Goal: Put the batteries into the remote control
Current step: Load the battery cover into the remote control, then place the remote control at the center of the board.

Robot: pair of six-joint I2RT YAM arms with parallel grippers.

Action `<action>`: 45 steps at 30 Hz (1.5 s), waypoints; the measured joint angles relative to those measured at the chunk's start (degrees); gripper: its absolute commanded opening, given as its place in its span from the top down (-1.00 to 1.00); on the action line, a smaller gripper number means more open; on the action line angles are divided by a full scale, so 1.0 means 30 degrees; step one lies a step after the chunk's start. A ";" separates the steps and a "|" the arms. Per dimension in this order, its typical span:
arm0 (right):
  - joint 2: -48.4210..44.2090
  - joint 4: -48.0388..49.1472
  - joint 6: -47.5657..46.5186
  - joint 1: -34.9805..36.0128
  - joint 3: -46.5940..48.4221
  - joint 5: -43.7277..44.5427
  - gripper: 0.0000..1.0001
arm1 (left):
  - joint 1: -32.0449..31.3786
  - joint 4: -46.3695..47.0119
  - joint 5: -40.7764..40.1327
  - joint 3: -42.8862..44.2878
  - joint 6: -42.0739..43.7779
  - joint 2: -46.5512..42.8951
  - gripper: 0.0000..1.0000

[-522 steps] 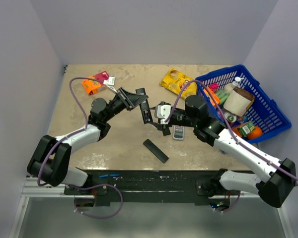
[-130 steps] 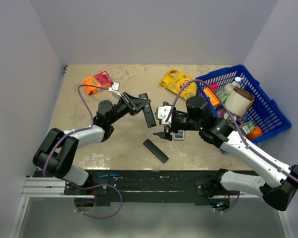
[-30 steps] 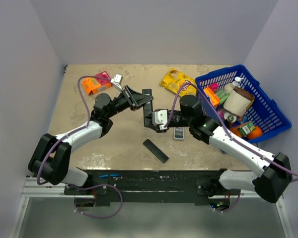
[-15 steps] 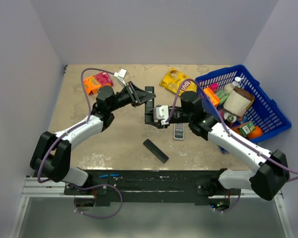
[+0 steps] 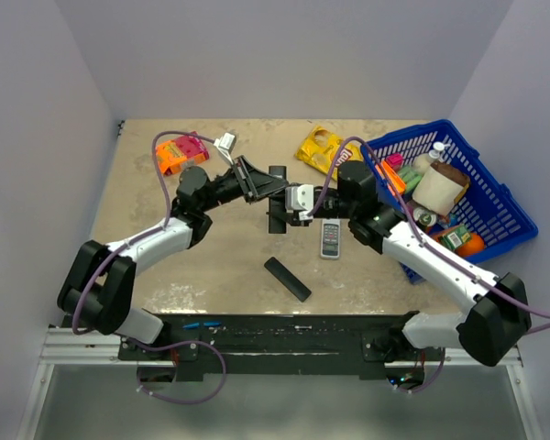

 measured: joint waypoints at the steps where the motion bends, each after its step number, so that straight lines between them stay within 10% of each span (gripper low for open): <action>1: -0.0051 0.0131 0.0051 -0.0036 0.0000 0.0022 0.15 | 0.0022 0.0743 -0.0007 -0.0102 -0.0619 0.0197 1.00; 10: -0.0867 0.0270 0.1494 -0.0393 -0.0015 0.0765 -0.01 | 0.0073 0.3614 0.0124 -0.0102 -0.3147 0.1610 1.00; 23: -0.3169 -0.1370 0.8932 -0.1056 0.1115 0.7898 -0.79 | 0.0299 -0.3111 -0.2426 0.0321 0.5275 0.3067 1.00; 33: -0.4940 -0.2441 1.3019 -0.1064 -0.1413 1.2888 -0.78 | 0.0452 -0.4663 -0.4167 0.1064 0.8575 0.7592 1.00; 45: -0.2382 -0.3526 1.4418 -0.1064 -0.3337 1.1868 -0.70 | 0.0474 -0.5093 -0.4605 0.2098 0.8976 0.8145 1.00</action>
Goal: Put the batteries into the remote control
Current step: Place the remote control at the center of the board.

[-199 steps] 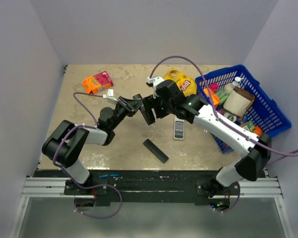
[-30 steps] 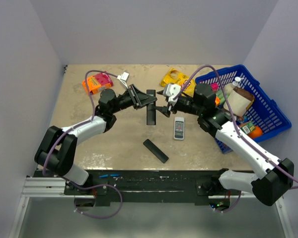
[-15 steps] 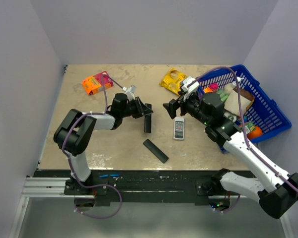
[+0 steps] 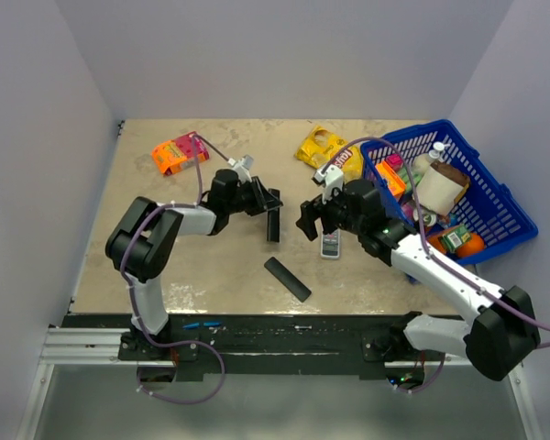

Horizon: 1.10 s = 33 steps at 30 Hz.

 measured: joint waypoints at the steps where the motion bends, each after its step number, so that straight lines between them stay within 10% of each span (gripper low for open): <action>1: 0.0342 0.0029 0.0117 0.0000 0.0007 -0.0087 -0.70 | 0.0007 -0.0051 -0.0138 0.0015 0.0000 0.0087 1.00; 23: 0.2033 -0.0991 0.0510 0.0000 0.0204 0.0437 -0.75 | -0.0029 -1.6218 -1.1941 0.6346 0.9690 0.0240 0.99; 33: 0.2404 -0.1027 0.0393 0.0000 0.0255 0.0437 -0.75 | -0.1275 -1.9045 -1.4761 0.7832 1.1562 0.1763 0.45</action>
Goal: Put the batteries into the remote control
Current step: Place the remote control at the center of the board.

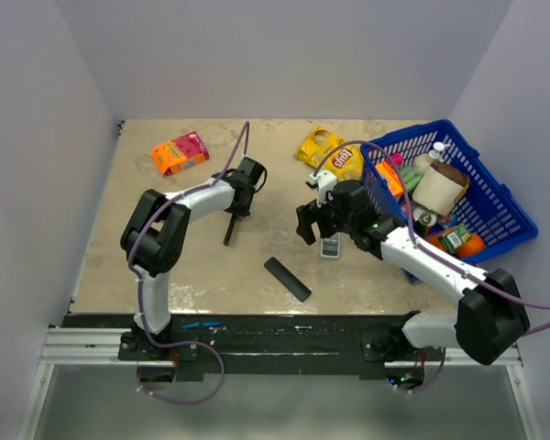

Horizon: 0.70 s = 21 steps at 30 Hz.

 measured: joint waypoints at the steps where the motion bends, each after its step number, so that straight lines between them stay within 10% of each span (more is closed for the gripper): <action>1: 0.0007 -0.0015 -0.0007 0.0000 0.0007 0.0000 -0.76 | -0.0226 -0.0138 -0.0073 0.0255 0.0087 0.0160 0.29; 7: 0.0007 -0.0270 -0.0015 0.0000 0.0284 0.0015 -0.76 | -0.1690 -0.0590 -0.0590 0.1064 0.0306 0.0568 -0.23; 21: -0.0007 -0.0576 -0.0117 0.0000 0.0656 0.1166 -0.80 | -0.2586 -0.1231 0.0226 0.1399 -0.0102 -0.0597 -0.45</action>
